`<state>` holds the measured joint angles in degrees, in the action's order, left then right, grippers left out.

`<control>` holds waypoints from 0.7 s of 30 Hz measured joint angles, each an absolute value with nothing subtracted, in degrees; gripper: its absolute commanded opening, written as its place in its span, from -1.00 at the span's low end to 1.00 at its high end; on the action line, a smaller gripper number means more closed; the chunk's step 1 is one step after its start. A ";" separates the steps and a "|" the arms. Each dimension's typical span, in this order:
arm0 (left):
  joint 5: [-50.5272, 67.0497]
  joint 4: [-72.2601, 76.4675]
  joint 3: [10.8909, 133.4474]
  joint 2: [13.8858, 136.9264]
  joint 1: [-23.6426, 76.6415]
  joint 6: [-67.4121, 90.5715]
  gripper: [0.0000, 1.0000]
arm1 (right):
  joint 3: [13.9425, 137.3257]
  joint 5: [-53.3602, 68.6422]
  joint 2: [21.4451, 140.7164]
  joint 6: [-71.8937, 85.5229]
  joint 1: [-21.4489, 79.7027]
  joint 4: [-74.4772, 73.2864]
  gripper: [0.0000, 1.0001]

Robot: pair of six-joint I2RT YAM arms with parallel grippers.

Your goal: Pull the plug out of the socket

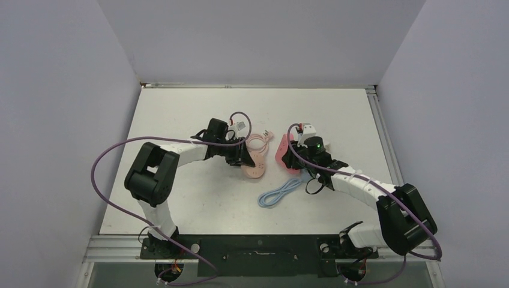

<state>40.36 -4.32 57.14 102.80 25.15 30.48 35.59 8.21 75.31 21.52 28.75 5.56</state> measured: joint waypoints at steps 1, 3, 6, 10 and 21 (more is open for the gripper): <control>39.97 -5.10 57.89 103.81 25.32 30.13 -0.65 | 35.59 8.10 75.96 21.80 28.69 6.09 -0.53; 39.94 -6.33 59.24 105.36 25.47 29.71 -0.51 | 35.53 7.92 77.47 22.50 28.42 7.29 -0.44; 38.59 -8.16 61.14 105.78 25.85 28.67 -0.24 | 34.39 7.90 79.09 23.40 27.75 9.67 -0.30; 34.11 -11.16 62.50 105.78 26.68 25.71 0.30 | 33.71 7.99 80.53 24.38 26.52 12.56 0.09; 23.86 -16.23 63.66 104.18 27.66 21.54 0.95 | 32.86 7.35 78.13 24.64 24.32 10.94 0.89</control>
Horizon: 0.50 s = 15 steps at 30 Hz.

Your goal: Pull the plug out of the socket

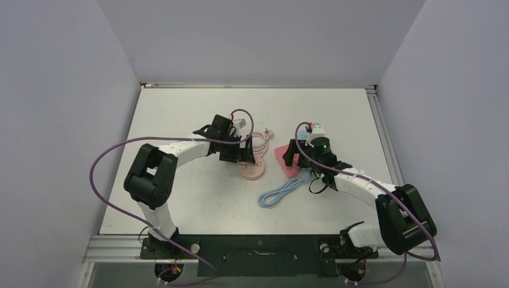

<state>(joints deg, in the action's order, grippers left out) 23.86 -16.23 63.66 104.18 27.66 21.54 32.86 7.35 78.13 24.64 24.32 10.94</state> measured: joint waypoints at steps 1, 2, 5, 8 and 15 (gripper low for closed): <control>22.76 -16.53 63.64 103.48 27.66 21.21 0.93 | 32.86 7.20 77.23 24.60 24.23 10.46 0.98; 21.52 -16.73 63.64 102.54 27.64 20.97 0.92 | 32.86 7.14 76.20 24.49 23.97 9.87 0.92; 17.80 -16.69 63.07 98.15 27.51 20.69 0.92 | 32.88 7.79 73.60 24.05 22.13 8.71 0.81; 14.70 -15.99 61.87 92.77 26.74 20.86 0.92 | 33.23 9.13 72.73 23.99 18.17 7.68 0.80; 5.13 -15.20 59.88 81.41 21.50 22.24 0.92 | 35.70 5.76 68.73 22.92 14.22 0.62 0.80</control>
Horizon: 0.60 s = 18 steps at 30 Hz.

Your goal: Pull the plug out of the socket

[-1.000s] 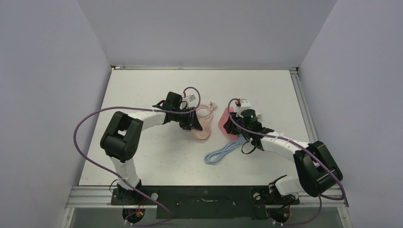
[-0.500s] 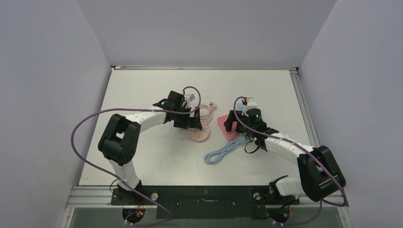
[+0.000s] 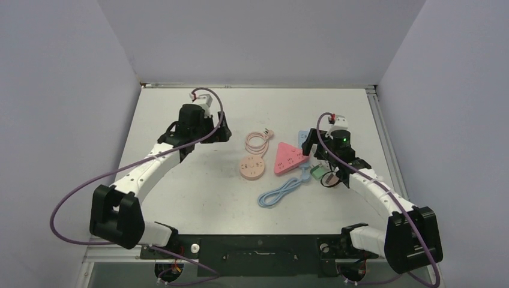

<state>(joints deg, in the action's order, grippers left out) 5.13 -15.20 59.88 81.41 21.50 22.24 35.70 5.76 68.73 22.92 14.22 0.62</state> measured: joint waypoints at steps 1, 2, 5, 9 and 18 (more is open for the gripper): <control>3.16 -15.18 59.46 79.48 20.93 22.22 0.93 | 36.38 4.69 67.77 22.76 14.22 -0.54 0.79; 1.15 -15.18 58.96 77.38 20.53 22.17 0.92 | 37.08 3.49 66.74 22.65 14.24 -1.50 0.80; -4.60 -15.14 57.21 69.60 20.45 21.41 0.92 | 38.85 -0.73 63.07 21.93 14.26 -3.73 0.80; -10.35 -12.78 54.59 57.76 20.58 18.90 0.93 | 39.53 -6.42 57.12 20.38 14.46 -4.43 0.80; -16.53 -7.79 49.54 43.99 21.34 15.29 0.92 | 39.88 -15.53 49.47 16.82 16.84 -2.20 0.80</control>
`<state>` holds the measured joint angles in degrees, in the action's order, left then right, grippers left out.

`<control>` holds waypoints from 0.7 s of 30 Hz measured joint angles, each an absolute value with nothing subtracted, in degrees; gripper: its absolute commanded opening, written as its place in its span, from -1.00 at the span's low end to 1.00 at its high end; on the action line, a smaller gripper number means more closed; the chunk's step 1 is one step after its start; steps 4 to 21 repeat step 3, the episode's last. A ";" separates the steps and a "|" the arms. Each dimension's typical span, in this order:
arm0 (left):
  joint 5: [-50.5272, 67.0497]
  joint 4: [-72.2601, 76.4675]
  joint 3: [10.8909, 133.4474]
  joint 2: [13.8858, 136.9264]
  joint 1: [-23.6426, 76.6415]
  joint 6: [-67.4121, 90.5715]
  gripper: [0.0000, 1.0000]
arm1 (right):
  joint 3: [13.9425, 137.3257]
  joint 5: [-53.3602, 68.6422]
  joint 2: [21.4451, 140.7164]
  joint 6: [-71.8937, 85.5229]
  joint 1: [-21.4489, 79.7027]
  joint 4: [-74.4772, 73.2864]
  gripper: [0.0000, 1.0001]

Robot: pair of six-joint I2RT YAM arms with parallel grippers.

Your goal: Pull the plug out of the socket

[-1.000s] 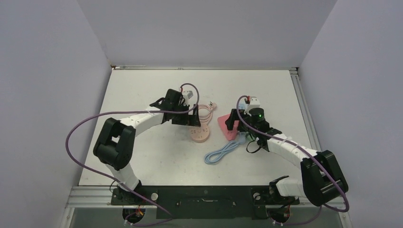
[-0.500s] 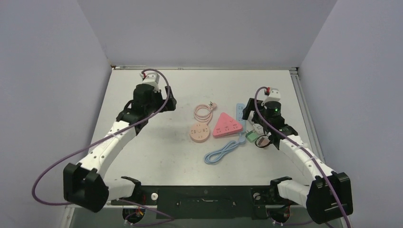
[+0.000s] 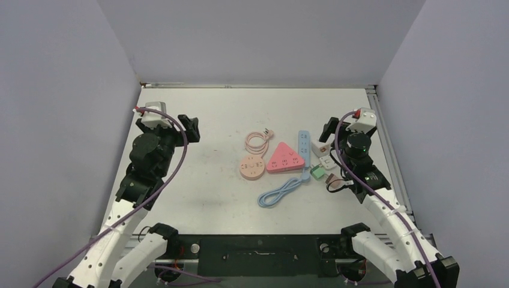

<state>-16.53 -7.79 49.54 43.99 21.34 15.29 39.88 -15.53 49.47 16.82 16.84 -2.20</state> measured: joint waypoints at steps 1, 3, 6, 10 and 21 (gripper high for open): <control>-16.69 -7.68 49.54 44.25 21.39 15.16 0.92 | 39.88 -16.14 49.47 16.58 17.12 -2.15 0.80; -16.86 -7.68 49.54 45.12 21.39 14.92 0.92 | 39.86 -17.26 49.39 16.01 17.80 -1.83 0.80; -16.86 -7.68 49.54 45.12 21.39 14.92 0.92 | 39.86 -17.26 49.39 16.01 17.80 -1.83 0.80; -16.86 -7.68 49.54 45.12 21.39 14.92 0.92 | 39.86 -17.26 49.39 16.01 17.80 -1.83 0.80; -16.86 -7.68 49.54 45.12 21.39 14.92 0.92 | 39.86 -17.26 49.39 16.01 17.80 -1.83 0.80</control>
